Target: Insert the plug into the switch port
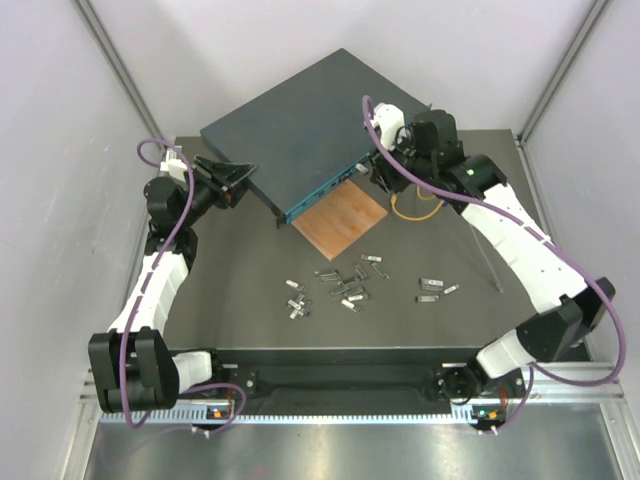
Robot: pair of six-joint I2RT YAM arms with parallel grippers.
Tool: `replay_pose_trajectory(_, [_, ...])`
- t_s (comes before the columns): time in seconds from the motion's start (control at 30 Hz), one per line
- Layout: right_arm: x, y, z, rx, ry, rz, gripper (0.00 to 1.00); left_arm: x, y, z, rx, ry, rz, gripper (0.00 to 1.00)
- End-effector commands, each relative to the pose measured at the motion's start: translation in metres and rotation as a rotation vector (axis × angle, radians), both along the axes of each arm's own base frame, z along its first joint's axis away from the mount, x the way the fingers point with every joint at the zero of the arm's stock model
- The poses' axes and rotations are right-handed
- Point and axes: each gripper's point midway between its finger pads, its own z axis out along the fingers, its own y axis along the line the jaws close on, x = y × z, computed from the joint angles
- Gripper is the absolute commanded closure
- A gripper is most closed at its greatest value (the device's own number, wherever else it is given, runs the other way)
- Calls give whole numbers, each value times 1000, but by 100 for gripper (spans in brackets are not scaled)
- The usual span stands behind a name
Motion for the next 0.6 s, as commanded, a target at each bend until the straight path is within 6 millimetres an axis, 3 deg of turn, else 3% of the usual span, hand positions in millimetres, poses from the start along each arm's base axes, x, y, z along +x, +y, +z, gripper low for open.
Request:
replay_pose_trajectory(0.0, [7,2,5,3,43,-26,71,5,-13,14,77,-111,-35,91])
replay_pose_trajectory(0.17, [15,7,6,29,46,-46,77,5,-13,15,77,-112,-35,91])
replay_pose_trajectory(0.57, [35,19,13,75,18,-61,78,4,-13,12,81,-111,-37,92])
